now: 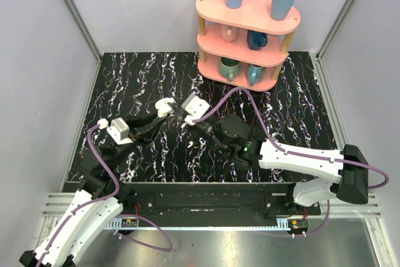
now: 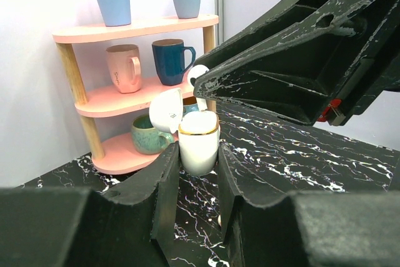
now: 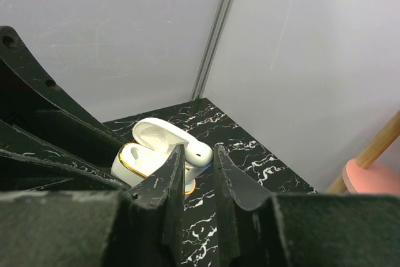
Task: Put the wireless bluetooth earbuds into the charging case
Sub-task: Insert the right earbud into the right side groove of the charging case.
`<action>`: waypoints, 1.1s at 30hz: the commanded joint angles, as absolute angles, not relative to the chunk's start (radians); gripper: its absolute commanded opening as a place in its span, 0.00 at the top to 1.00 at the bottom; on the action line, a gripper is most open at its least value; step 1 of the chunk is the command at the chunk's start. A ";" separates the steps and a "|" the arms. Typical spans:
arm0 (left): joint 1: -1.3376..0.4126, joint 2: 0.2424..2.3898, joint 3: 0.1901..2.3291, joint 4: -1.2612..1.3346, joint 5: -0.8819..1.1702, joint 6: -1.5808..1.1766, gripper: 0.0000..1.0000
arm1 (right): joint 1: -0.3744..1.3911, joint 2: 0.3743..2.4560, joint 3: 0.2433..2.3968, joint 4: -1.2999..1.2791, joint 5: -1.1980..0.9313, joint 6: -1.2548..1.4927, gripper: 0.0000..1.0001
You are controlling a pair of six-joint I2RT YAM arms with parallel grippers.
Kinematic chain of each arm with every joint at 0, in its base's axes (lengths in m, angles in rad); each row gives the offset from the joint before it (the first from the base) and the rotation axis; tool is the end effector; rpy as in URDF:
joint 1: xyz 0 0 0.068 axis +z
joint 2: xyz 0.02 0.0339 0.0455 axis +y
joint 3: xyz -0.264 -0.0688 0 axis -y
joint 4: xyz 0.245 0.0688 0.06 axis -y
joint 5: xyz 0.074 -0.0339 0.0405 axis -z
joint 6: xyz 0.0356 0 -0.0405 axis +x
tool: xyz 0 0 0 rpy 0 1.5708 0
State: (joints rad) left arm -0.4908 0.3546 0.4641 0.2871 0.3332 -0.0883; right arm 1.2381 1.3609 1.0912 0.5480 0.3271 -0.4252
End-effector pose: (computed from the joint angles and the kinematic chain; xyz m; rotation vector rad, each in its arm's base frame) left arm 0.0904 -0.0615 0.3332 0.5321 1.1050 -0.7019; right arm 0.1155 0.2994 0.3938 -0.7647 1.0796 0.4815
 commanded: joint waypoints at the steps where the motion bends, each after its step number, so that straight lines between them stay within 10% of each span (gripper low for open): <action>1: -0.488 0.345 0.466 0.351 0.316 -0.104 1.00 | 1.249 1.339 1.091 0.557 0.313 -0.400 0.85; 33: -0.488 0.336 0.463 0.356 0.316 -0.100 1.00 | 1.249 1.365 1.098 0.560 0.327 -0.402 0.75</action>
